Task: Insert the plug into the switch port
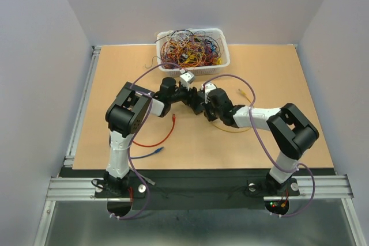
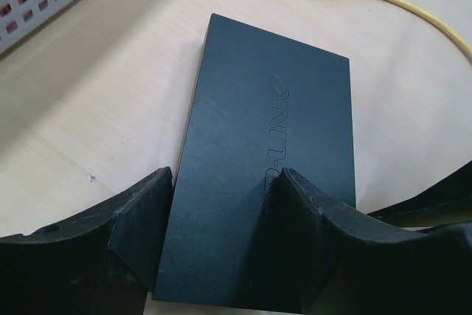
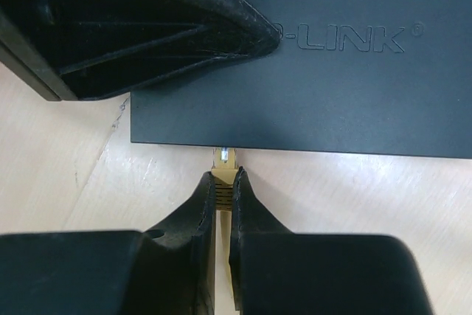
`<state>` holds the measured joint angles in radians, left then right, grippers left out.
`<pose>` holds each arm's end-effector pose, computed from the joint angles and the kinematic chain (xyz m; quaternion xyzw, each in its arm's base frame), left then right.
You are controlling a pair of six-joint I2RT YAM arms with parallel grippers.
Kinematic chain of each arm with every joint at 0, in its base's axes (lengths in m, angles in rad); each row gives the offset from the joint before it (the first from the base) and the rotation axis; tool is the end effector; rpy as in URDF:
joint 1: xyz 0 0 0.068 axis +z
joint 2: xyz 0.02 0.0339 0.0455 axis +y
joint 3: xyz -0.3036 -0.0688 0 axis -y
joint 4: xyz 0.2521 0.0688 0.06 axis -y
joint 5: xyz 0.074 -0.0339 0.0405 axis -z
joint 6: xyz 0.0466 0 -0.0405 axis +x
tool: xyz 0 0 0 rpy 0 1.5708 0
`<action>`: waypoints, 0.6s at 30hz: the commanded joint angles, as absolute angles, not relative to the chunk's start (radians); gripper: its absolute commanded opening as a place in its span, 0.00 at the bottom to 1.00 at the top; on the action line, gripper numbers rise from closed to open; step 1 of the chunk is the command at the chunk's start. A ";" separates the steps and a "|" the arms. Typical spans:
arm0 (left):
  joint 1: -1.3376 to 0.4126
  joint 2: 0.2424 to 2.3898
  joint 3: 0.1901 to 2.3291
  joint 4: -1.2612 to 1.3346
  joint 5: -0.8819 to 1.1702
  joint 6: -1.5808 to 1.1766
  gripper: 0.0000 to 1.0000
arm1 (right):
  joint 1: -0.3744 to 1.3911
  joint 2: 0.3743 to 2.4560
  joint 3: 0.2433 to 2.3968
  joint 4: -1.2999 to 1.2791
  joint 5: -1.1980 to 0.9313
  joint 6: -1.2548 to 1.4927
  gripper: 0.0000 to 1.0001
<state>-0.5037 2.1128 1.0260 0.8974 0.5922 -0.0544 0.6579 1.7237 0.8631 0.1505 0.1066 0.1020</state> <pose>0.3883 -0.2437 0.1572 0.3455 0.6773 -0.3841 0.5238 0.2937 0.2207 0.1831 -0.2276 0.8788 0.1095 0.4048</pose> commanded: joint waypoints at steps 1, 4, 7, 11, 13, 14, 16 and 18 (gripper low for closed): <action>-0.597 2.111 1.012 0.739 0.733 -0.006 0.68 | 0.640 1.769 0.983 0.339 0.069 0.037 0.00; -0.598 2.112 1.012 0.732 0.735 -0.006 0.68 | 0.641 1.792 1.005 0.341 0.077 0.037 0.00; -0.601 2.114 1.017 0.721 0.741 0.020 0.68 | 0.640 1.796 1.022 0.341 0.095 0.041 0.01; -0.606 2.121 1.025 0.709 0.738 0.023 0.68 | 0.641 1.784 1.031 0.341 0.097 0.041 0.00; -0.606 2.126 1.029 0.700 0.733 0.023 0.68 | 0.641 1.775 1.031 0.342 0.094 0.041 0.00; -0.606 2.129 1.032 0.696 0.724 0.023 0.68 | 0.641 1.769 1.028 0.341 0.087 0.043 0.01; -0.606 2.131 1.034 0.690 0.718 0.022 0.68 | 0.641 1.761 1.023 0.341 0.081 0.048 0.00; -0.607 2.131 1.037 0.689 0.690 0.014 0.68 | 0.641 1.755 1.017 0.341 0.072 0.054 0.00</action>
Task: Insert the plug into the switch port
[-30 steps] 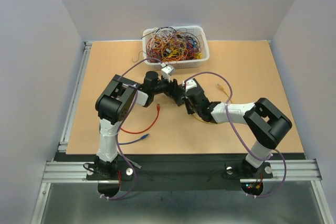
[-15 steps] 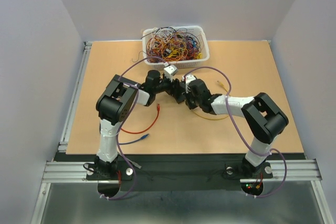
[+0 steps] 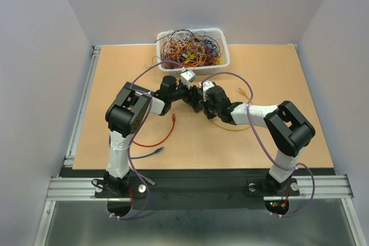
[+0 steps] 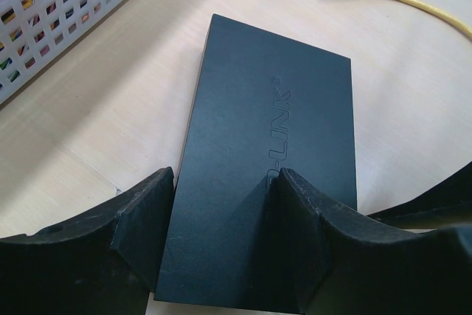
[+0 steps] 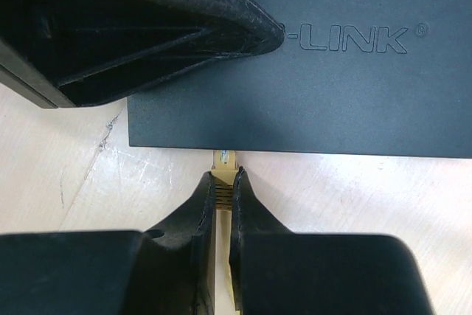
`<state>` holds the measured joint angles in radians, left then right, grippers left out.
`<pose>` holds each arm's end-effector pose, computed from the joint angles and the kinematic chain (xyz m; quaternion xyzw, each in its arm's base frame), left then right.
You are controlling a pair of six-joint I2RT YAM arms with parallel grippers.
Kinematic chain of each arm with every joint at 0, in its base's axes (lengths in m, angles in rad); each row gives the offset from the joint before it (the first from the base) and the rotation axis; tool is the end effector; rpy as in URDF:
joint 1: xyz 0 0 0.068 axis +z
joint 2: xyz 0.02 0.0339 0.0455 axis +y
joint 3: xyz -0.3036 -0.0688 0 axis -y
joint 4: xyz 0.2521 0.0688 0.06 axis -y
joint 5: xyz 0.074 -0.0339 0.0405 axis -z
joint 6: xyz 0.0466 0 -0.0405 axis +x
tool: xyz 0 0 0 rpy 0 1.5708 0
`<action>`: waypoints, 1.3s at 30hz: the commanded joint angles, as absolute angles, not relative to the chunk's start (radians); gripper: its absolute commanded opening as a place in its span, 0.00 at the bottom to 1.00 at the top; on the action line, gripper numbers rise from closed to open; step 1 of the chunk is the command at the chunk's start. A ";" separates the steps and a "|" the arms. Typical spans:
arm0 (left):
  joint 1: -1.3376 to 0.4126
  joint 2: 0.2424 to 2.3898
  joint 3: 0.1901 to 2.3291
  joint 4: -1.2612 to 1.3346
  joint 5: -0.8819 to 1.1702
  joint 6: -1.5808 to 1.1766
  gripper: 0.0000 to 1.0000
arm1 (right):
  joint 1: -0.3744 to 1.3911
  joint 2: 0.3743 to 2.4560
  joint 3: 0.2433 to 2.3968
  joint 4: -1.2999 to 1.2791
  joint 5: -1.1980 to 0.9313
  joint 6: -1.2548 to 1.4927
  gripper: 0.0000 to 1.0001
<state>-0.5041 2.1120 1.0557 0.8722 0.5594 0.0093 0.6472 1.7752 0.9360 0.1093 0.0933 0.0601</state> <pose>0.3946 -0.2459 0.1630 0.3583 0.6702 -0.3563 0.5436 0.3093 0.2283 0.1830 -0.2456 0.8784 0.1013 0.3972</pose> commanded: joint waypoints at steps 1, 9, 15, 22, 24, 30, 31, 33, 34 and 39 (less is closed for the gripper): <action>-0.604 2.134 1.042 0.672 0.683 0.008 0.68 | 0.641 1.749 1.011 0.339 0.058 0.060 0.00; -0.603 2.134 1.062 0.606 0.621 -0.075 0.68 | 0.641 1.713 0.977 0.296 0.018 0.094 0.01; -0.586 2.115 1.043 0.606 0.586 -0.141 0.68 | 0.643 1.700 0.945 0.278 0.032 0.126 0.34; -0.540 2.036 1.006 0.633 0.597 -0.204 0.70 | 0.643 1.600 0.879 0.219 0.006 0.181 0.53; -0.526 2.014 1.006 0.620 0.571 -0.219 0.70 | 0.643 1.545 0.847 0.218 -0.012 0.192 0.54; -0.479 1.895 0.997 0.581 0.465 -0.262 0.74 | 0.641 1.343 0.740 0.204 0.121 0.242 0.62; -0.476 1.879 0.996 0.578 0.454 -0.274 0.75 | 0.640 1.332 0.735 0.198 0.180 0.250 0.63; -0.471 1.832 0.980 0.565 0.421 -0.287 0.75 | 0.637 1.325 0.730 0.176 0.250 0.265 0.67; -0.471 1.812 0.970 0.560 0.402 -0.293 0.75 | 0.631 1.331 0.732 0.169 0.306 0.276 0.69; -0.471 1.629 0.891 0.485 0.283 -0.321 0.76 | 0.514 1.408 0.767 0.147 0.296 0.342 0.82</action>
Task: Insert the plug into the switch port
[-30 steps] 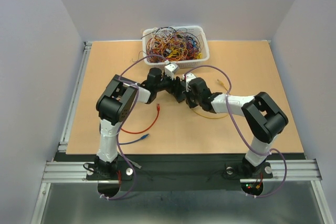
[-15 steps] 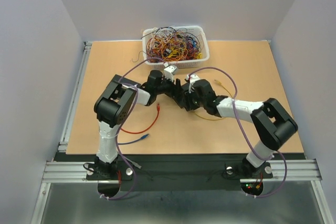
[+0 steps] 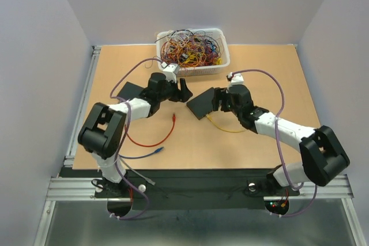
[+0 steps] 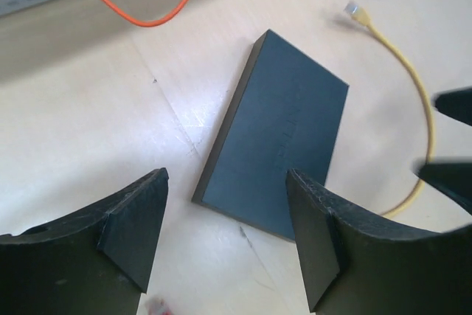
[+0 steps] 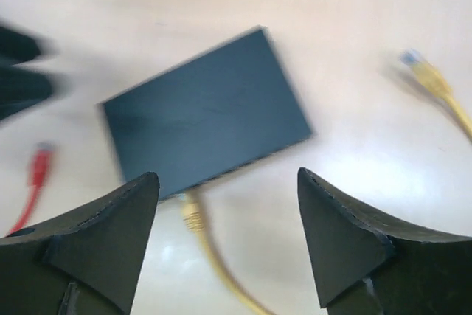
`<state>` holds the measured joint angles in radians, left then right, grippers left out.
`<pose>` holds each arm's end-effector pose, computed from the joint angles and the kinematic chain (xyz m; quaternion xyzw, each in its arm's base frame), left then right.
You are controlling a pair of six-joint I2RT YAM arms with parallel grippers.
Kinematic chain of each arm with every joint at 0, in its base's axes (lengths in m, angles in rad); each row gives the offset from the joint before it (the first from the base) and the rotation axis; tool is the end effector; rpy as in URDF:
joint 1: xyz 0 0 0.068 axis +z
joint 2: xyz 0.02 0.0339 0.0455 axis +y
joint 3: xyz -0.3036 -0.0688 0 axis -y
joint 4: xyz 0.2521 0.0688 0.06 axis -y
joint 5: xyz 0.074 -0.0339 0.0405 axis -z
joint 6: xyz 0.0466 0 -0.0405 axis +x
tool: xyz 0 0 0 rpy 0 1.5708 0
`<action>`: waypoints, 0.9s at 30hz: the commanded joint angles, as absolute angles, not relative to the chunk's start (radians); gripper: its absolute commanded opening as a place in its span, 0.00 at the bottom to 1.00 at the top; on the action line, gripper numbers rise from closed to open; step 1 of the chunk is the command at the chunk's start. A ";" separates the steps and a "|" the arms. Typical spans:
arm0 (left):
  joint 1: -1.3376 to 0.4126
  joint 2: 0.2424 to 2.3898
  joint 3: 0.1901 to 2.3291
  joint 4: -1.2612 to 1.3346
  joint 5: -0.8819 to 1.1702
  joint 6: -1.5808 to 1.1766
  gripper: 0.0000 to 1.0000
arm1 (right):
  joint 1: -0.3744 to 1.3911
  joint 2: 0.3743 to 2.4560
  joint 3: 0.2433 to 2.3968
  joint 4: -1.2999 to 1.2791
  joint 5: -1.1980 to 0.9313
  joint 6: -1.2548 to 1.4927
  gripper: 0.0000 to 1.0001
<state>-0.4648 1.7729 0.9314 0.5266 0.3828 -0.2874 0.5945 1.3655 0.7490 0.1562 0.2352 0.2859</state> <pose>0.3543 -0.1972 0.2266 0.1817 0.7814 -0.3550 0.4799 0.2591 0.1621 0.2609 -0.0686 0.8434 0.1329 0.5161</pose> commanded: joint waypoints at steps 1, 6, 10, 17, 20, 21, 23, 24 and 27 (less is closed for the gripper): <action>-0.471 1.561 0.876 0.442 0.266 -0.328 0.76 | 0.494 1.437 0.782 0.146 0.273 0.354 0.83; -0.472 1.338 0.747 0.332 0.177 -0.331 0.76 | 0.408 1.532 0.830 0.147 0.186 0.382 0.84; -0.511 1.168 0.641 0.270 0.042 -0.380 0.76 | 0.402 1.623 0.879 0.164 0.132 0.393 0.84; -0.540 0.931 0.479 0.284 0.008 -0.445 0.76 | 0.403 1.744 0.905 0.242 0.005 0.455 0.78; -0.545 0.870 0.466 0.239 -0.080 -0.443 0.75 | 0.406 1.782 0.879 0.332 -0.135 0.527 0.72; -0.546 0.858 0.457 0.238 -0.095 -0.446 0.75 | 0.423 1.789 0.868 0.357 -0.158 0.549 0.70; -0.546 0.835 0.448 0.252 -0.100 -0.453 0.75 | 0.461 1.812 0.861 0.397 -0.166 0.574 0.69; -0.546 0.831 0.442 0.255 -0.110 -0.454 0.75 | 0.519 1.819 0.868 0.394 -0.149 0.577 0.69; -0.545 0.834 0.437 0.256 -0.129 -0.449 0.75 | 0.609 1.859 0.908 0.406 -0.143 0.584 0.69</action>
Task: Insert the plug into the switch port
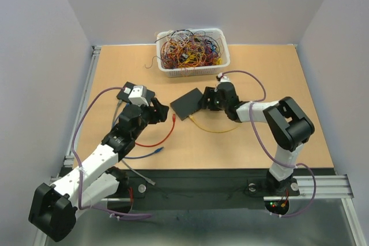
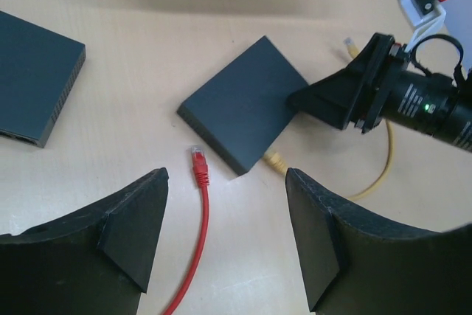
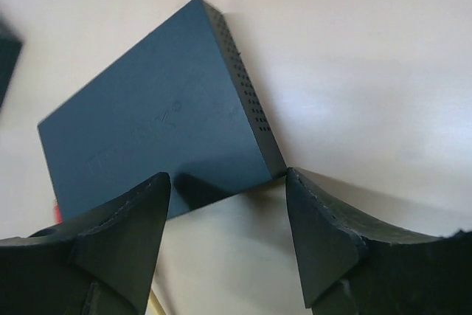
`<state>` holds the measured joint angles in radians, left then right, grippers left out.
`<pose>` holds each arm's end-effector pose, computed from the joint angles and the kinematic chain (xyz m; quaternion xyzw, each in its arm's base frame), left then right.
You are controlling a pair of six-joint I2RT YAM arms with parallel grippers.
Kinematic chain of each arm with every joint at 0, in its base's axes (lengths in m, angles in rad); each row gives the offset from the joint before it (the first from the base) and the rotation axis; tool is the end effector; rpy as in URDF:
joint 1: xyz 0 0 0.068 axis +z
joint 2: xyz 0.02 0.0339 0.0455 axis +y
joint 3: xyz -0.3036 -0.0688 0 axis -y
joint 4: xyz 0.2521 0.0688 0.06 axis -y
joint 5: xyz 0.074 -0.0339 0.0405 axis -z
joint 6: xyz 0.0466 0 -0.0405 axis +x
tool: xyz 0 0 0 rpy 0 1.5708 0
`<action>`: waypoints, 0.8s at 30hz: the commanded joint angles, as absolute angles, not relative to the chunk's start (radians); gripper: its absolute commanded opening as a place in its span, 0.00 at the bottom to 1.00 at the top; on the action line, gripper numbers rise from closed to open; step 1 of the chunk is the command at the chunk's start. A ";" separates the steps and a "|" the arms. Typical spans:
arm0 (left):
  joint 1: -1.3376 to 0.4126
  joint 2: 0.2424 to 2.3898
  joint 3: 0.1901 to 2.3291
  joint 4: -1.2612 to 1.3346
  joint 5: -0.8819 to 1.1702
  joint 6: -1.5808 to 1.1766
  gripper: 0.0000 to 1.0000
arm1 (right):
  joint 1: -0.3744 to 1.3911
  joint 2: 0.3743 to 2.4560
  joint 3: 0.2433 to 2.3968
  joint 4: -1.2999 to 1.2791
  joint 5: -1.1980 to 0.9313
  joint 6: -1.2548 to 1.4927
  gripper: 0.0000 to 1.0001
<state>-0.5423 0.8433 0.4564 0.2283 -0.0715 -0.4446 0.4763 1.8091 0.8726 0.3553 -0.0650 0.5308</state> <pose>0.1672 -0.0968 0.2817 0.0140 0.7606 -0.2832 0.5840 0.3453 0.1816 0.1749 0.0085 0.8797 0.2541 0.4019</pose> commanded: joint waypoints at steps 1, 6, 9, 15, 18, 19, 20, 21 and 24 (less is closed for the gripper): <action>-0.545 0.838 0.437 0.253 -0.135 -0.448 0.75 | 0.624 1.868 0.919 0.410 -0.143 0.586 0.69; -0.546 0.816 0.413 0.230 -0.173 -0.445 0.75 | 0.641 1.824 0.933 0.399 -0.106 0.565 0.73; -0.545 0.782 0.376 0.235 -0.199 -0.448 0.75 | 0.643 1.758 0.928 0.327 -0.019 0.528 0.77; -0.548 0.753 0.351 0.253 -0.206 -0.451 0.75 | 0.641 1.485 0.856 0.192 0.159 0.445 0.91; -0.549 0.742 0.333 0.268 -0.209 -0.448 0.75 | 0.641 1.323 0.773 0.164 0.173 0.413 0.94; -0.548 0.739 0.328 0.278 -0.210 -0.448 0.75 | 0.643 1.278 0.753 0.158 0.167 0.405 0.94; -0.549 0.735 0.325 0.282 -0.210 -0.448 0.75 | 0.644 1.241 0.712 0.152 0.146 0.387 0.95; -0.549 0.732 0.322 0.285 -0.215 -0.446 0.75 | 0.647 1.168 0.691 0.152 0.131 0.377 0.96; -0.552 0.732 0.313 0.299 -0.212 -0.443 0.75 | 0.652 1.038 0.621 0.153 0.022 0.325 0.96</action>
